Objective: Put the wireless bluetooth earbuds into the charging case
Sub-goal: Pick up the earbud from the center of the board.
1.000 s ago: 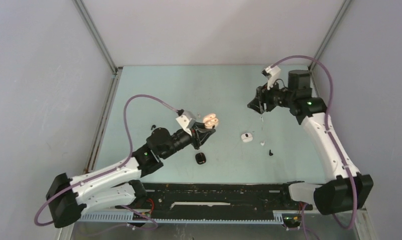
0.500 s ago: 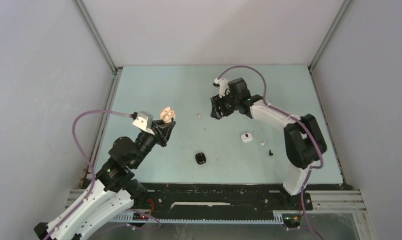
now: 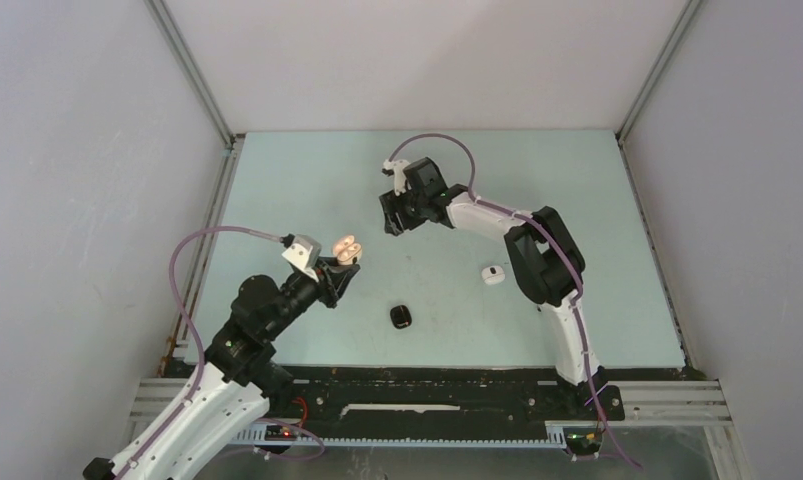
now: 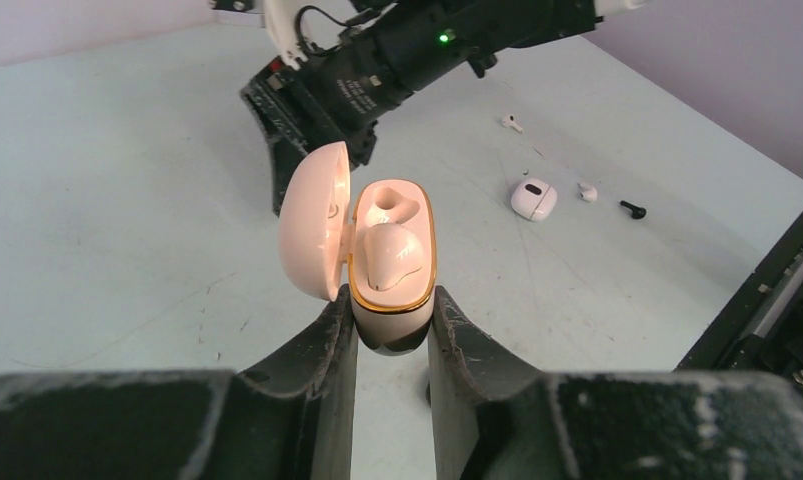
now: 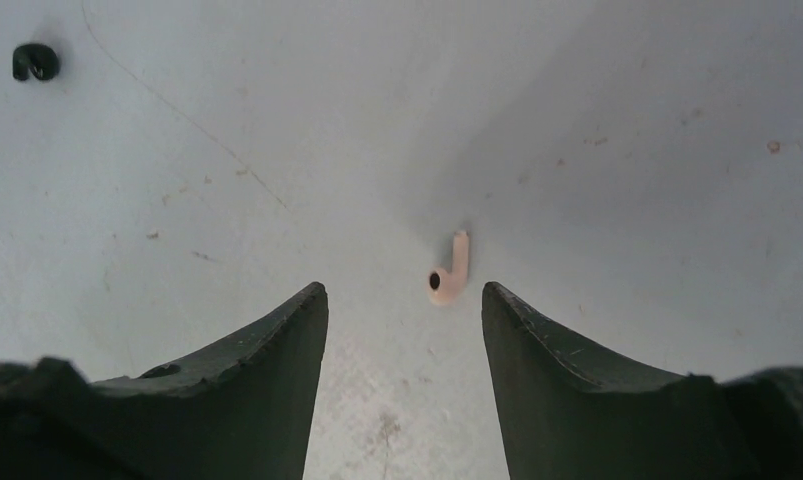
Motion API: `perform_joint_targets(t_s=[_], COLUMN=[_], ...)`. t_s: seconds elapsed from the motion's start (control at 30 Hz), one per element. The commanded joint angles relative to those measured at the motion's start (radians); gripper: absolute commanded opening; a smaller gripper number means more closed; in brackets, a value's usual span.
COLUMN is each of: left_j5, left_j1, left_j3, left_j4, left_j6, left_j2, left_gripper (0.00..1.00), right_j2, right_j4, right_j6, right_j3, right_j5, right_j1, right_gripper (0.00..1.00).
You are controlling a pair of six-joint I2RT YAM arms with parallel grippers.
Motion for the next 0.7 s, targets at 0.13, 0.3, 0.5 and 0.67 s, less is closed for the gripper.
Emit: perform_joint_targets(t_s=[0.13, 0.3, 0.5, 0.67], left_j5=[0.068, 0.087, 0.106, 0.109], left_j1=[0.024, 0.037, 0.045, 0.045], left_j3=[0.007, 0.007, 0.007, 0.007], left_j4=[0.067, 0.071, 0.071, 0.07], left_j6=[0.017, 0.015, 0.013, 0.013], left_j2=[0.004, 0.009, 0.013, 0.011], left_gripper=[0.0, 0.0, 0.0, 0.0], right_j2=[0.095, 0.108, 0.127, 0.161], right_j4=[-0.057, -0.057, -0.06, -0.095], right_j6=[0.014, 0.007, 0.004, 0.0], right_j3=[0.177, 0.184, 0.19, 0.225], right_j5=[0.106, 0.131, 0.107, 0.088], right_j1=[0.023, 0.032, 0.032, 0.031], right_gripper=[0.6, 0.55, 0.5, 0.45])
